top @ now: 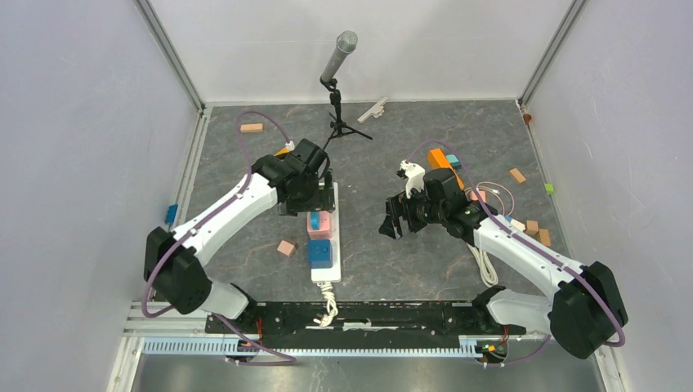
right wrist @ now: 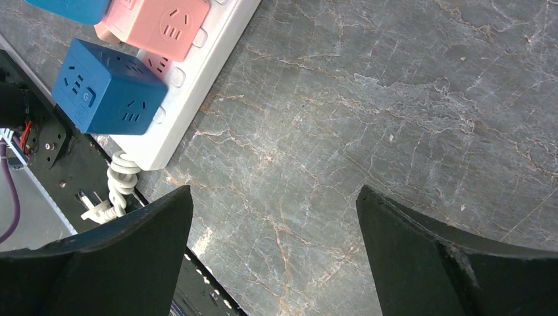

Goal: Insert the plug
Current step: Insert the plug into the socket, then pick up the plug from the center of the board.

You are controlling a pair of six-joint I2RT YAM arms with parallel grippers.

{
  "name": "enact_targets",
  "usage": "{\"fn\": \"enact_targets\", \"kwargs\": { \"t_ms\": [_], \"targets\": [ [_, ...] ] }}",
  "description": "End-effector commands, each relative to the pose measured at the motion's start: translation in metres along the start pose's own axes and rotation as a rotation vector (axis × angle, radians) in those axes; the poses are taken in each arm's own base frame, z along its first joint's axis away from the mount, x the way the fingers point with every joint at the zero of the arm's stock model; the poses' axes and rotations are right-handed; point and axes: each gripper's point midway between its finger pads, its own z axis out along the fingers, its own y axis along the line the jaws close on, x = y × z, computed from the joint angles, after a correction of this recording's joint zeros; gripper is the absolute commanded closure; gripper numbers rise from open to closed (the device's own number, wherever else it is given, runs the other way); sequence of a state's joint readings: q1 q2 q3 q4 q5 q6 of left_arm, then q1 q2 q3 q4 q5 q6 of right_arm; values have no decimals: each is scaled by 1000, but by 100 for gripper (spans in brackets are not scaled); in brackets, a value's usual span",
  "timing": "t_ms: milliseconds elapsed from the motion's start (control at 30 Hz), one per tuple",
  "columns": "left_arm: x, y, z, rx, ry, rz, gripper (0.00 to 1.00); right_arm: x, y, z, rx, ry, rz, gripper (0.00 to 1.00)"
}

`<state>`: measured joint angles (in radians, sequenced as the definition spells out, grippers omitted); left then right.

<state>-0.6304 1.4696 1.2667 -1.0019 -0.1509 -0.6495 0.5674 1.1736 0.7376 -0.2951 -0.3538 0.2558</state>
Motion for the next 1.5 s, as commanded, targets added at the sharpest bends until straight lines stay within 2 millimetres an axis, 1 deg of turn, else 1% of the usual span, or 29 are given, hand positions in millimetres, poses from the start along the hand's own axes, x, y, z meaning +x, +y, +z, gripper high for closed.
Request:
{"fn": "enact_targets", "kwargs": {
  "t_ms": [0, 67, 167, 267, 367, 433, 500, 533, 600, 700, 800, 867, 1100, 1300, 1400, 1467],
  "targets": [
    [-28, -22, -33, 146, -134, -2, 0, -8, -1, 0, 3, -23, -18, 2],
    [-33, -18, -39, 158, -163, -23, 0, -8, 0, 0, 1, -24, -17, 2],
    [-40, -3, -46, 145, -206, -62, 0, -6, -1, 0, 0, -20, -18, 2],
    [-43, 21, -50, 116, -238, -104, 0, -6, -1, 1, -2, -19, -17, 2],
    [-41, 47, -48, 75, -255, -150, 0, -5, 0, 1, -7, -19, -15, 2],
    [-34, 64, -43, 43, -247, -182, 0, -5, 0, 1, -7, -20, -14, 2],
    [-25, 80, -32, 16, -223, -211, 0, -5, 0, 2, -9, -20, -14, 2],
    [-18, 88, -24, 0, -204, -228, 0, -6, 0, 2, -10, -20, -14, 2],
    [-4, 99, -9, -18, -152, -259, 0, -5, 1, 2, -12, -17, -13, 2],
    [18, 102, 15, -18, -77, -270, 0, -5, 1, 2, -11, -19, -15, 2],
    [36, 100, 35, -6, 7, -246, 0, -5, 0, 2, -9, -18, -16, 2],
    [45, 102, 46, -28, 54, -227, 0, -4, 0, 2, -9, -16, -15, 2],
    [51, 87, 67, -82, 117, -64, 0, -3, -1, 3, -9, -11, -10, 2],
    [62, 99, 87, -209, 172, -14, 1, -2, -1, 3, -4, -7, -10, 2],
    [69, 98, 96, -211, 202, 1, 7, -1, -2, 3, -2, -6, -10, 2],
    [71, 96, 99, -206, 212, 6, 17, -2, -2, 3, -3, -8, -11, 2]
  ]
}}
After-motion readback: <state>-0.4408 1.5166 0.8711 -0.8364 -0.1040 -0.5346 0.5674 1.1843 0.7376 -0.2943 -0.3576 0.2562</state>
